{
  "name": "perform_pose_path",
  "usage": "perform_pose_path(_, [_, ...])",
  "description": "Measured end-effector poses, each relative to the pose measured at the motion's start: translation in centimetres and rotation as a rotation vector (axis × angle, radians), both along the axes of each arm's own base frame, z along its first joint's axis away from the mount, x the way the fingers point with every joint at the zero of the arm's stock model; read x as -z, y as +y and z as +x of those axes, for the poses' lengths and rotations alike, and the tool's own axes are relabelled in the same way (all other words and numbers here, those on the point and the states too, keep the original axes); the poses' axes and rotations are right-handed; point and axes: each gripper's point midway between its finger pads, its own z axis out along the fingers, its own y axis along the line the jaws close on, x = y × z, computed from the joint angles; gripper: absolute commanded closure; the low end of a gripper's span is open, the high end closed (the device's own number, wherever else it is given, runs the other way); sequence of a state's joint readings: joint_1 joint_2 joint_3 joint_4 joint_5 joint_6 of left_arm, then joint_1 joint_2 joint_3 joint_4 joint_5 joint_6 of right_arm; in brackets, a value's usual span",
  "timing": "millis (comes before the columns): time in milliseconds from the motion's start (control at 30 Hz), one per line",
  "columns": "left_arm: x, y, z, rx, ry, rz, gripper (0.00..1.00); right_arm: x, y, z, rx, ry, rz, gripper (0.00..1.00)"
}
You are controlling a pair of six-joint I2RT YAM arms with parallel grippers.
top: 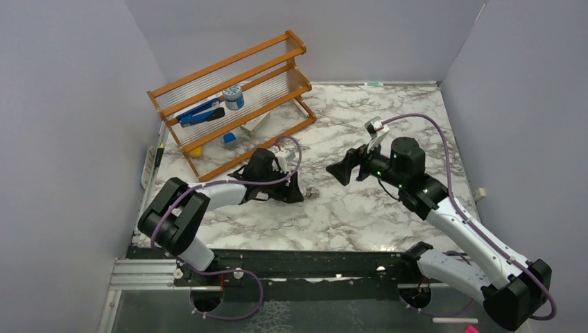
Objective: Install the water faucets
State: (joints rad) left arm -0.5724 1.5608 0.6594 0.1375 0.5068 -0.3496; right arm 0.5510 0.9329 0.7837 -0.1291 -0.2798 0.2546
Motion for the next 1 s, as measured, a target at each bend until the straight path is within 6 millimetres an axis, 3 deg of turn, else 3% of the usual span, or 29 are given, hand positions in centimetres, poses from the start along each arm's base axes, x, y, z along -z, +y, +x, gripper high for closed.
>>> perform_pose_path(833, [0.3,4.2,1.3,-0.093,-0.017,0.125,0.32,-0.1,0.1,-0.1,-0.008,-0.001,0.004,0.00])
perform_pose_path(933, [-0.4,5.2,1.4,-0.115,-0.035,0.147,0.31,-0.1,0.1,-0.1,-0.006,-0.001,0.003,0.00])
perform_pose_path(1000, [-1.9,5.7,1.8,-0.129,-0.091,0.149,0.27,-0.2,-0.1,0.0,0.004,-0.006,0.002,0.00])
